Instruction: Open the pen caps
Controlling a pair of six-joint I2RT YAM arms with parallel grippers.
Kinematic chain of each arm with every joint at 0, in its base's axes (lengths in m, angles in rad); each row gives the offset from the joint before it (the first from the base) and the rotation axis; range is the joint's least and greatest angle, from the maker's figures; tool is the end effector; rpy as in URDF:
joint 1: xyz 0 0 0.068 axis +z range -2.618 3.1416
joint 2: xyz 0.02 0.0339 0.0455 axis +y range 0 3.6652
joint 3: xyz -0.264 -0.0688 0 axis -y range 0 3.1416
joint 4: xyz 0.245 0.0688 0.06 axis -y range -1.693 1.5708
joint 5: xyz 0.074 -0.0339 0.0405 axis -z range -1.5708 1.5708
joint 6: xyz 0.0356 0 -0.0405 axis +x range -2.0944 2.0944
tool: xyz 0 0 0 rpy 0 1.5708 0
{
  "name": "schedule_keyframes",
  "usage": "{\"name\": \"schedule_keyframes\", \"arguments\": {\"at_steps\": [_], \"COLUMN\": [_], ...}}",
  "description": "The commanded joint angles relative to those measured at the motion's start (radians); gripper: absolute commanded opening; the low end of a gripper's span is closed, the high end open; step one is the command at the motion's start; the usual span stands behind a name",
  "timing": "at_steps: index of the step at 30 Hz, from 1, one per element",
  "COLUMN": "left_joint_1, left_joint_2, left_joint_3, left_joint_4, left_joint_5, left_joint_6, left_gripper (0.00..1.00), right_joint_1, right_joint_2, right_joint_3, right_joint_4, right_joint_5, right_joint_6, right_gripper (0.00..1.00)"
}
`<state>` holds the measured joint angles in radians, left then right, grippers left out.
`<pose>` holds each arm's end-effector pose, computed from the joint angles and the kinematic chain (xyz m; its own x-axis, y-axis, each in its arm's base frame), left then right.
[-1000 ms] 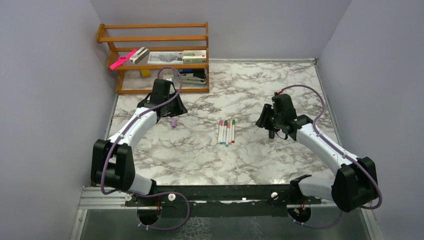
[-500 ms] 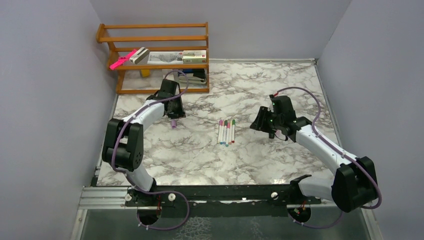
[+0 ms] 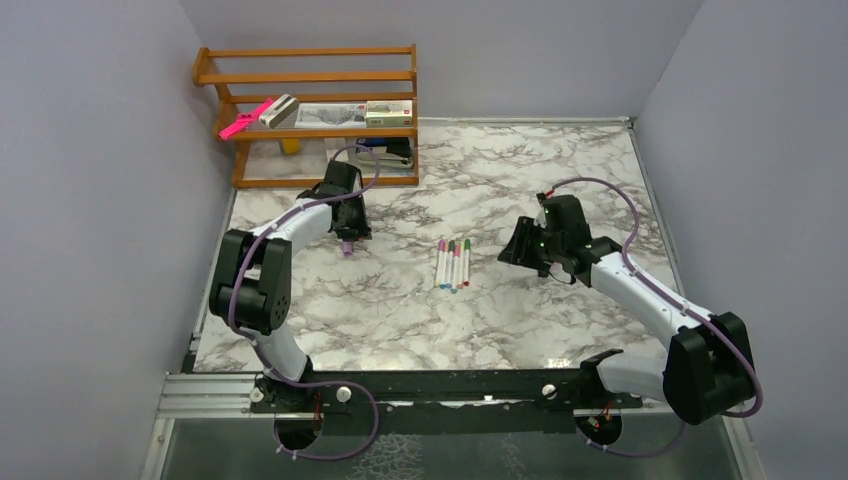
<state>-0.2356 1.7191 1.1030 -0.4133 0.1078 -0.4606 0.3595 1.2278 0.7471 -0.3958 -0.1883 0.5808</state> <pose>0.3394 -0.0854 0.1882 -0.8736 -0.2447 -0.4206 -0.1142 0.9433 -0.3117 0.2279 0.0928 0.2183 -0.8526 0.2554 -0.4560 0.0121 0.8819 0.4713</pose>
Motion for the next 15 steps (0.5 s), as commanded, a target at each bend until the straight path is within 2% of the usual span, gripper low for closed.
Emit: {"name": "schedule_keyframes", "arguments": {"at_steps": [1,8,11,15], "left_joint_1": [-0.001,-0.001,-0.001,-0.001], "left_joint_2": [-0.012,-0.012,-0.013,-0.012], "left_joint_3": [-0.034,-0.054,-0.051,-0.038], "left_joint_4": [-0.010,-0.020,-0.022,-0.028], "left_joint_5": [-0.025,-0.046,-0.051,-0.058], "left_joint_6": [-0.001,-0.001,-0.001,-0.001], "left_gripper": [0.08,0.10,0.17,0.21], "right_joint_1": [-0.004,-0.004,-0.005,-0.004], "right_joint_2": [0.001,0.002,-0.001,-0.003], "right_joint_3": [-0.014,-0.023,-0.031,-0.039], "right_joint_4": [0.041,0.049,0.051,0.055], "right_joint_5": [-0.032,-0.041,-0.044,-0.049], "right_joint_6": [-0.010,-0.009,-0.009,-0.007], "right_gripper": [0.43,0.43,0.43,0.43]}}
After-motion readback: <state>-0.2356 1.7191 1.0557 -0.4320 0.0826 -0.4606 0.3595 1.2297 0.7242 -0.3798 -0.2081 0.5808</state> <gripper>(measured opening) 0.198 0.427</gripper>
